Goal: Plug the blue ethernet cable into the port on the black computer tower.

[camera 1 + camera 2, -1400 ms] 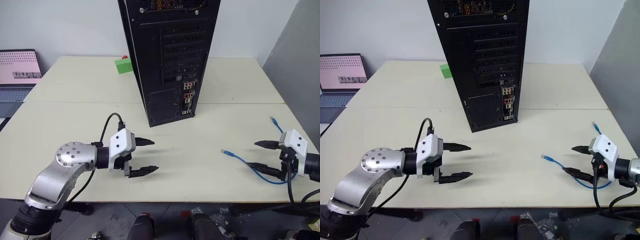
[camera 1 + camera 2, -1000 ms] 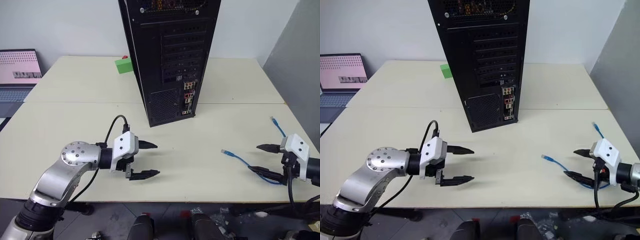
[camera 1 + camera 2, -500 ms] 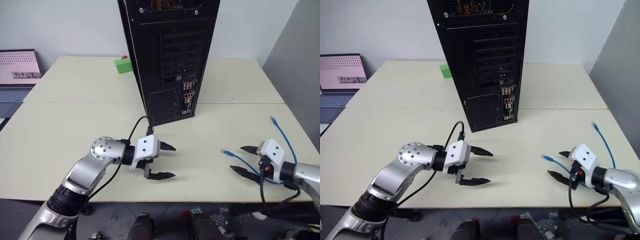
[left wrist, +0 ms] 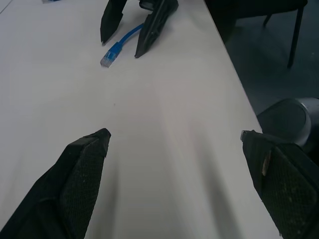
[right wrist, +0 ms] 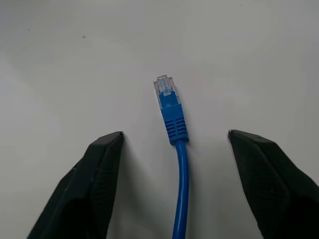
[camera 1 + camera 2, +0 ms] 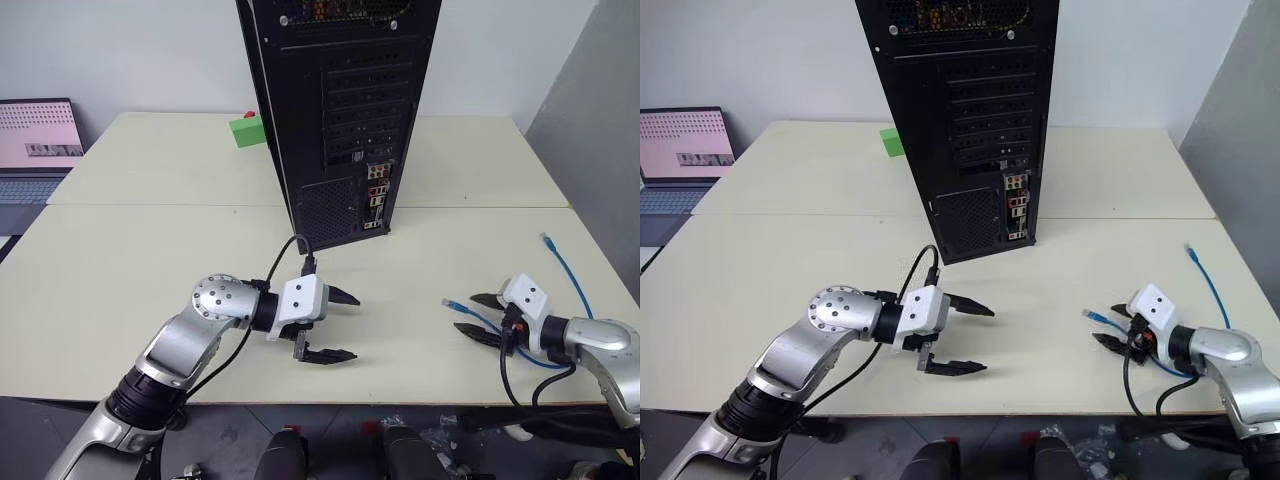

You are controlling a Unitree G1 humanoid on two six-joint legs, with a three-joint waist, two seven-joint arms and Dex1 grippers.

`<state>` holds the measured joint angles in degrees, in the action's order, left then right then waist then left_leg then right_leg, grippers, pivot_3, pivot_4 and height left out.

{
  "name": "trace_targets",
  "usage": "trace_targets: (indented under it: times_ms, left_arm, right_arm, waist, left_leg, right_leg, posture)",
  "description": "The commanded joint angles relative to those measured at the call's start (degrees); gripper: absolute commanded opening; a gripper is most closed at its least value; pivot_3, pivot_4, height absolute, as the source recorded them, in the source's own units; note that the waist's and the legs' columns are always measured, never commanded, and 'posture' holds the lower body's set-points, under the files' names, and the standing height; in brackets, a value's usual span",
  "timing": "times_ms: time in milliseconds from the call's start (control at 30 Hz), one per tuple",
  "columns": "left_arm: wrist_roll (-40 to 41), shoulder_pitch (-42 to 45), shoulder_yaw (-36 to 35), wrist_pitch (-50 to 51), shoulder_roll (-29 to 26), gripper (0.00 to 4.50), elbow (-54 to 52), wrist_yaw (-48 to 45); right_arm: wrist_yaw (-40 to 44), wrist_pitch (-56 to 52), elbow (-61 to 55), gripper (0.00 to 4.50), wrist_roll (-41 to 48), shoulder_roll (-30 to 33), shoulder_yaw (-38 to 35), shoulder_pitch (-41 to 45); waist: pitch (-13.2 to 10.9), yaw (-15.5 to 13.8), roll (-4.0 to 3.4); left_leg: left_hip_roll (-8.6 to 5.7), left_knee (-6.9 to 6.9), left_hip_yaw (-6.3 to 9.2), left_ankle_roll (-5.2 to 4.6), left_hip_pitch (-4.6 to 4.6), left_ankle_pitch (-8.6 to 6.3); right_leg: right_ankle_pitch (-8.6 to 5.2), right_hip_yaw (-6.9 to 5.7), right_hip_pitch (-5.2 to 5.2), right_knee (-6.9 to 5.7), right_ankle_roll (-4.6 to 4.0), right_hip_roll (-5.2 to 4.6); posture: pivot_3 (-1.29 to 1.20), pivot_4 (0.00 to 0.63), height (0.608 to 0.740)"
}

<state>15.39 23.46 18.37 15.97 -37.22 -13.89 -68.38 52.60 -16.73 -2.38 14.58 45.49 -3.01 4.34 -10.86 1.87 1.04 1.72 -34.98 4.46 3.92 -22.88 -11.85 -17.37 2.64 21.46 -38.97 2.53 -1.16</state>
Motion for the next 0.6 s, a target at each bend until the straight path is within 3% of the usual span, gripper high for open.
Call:
trace_targets:
  times_ms: [33, 333, 600]
  left_arm:
    - [1.04, 0.84, -0.42, -0.22, 0.59, 4.50, -1.26, -0.71]
    - [1.19, 1.09, -0.60, -0.68, 1.06, 4.50, -0.30, -1.79]
    - [-1.52, 3.74, -0.39, -3.30, 2.72, 4.50, 4.49, -0.33]
  right_arm:
    - [0.78, 1.45, 0.55, 2.48, -0.93, 0.06, 0.48, 1.07]
    - [2.08, 1.91, 1.09, 0.22, -1.24, 0.17, 2.23, 2.76]
    - [3.33, -5.50, -13.06, 0.11, 1.60, -1.15, 7.05, 5.91]
  waist:
    - [0.00, 0.03, 0.00]
    - [0.00, 0.02, 0.00]
    - [0.00, 0.09, -0.01]
  left_leg:
    - [0.00, 0.00, 0.00, 0.00, 0.00, 0.00]
    - [0.00, -0.01, 0.00, 0.00, 0.01, 0.00]
    - [0.00, -0.01, 0.01, 0.00, 0.00, 0.00]
  right_leg:
    - [0.00, 0.00, 0.00, 0.00, -0.01, 0.00]
    - [0.01, 0.00, -0.01, -0.01, -0.01, 0.00]
    - [0.00, 0.00, 0.01, -0.03, 0.00, 0.01]
  posture:
    - [0.00, 0.150, 0.740]
    - [0.00, 0.150, 0.740]
    - [0.00, 0.150, 0.740]
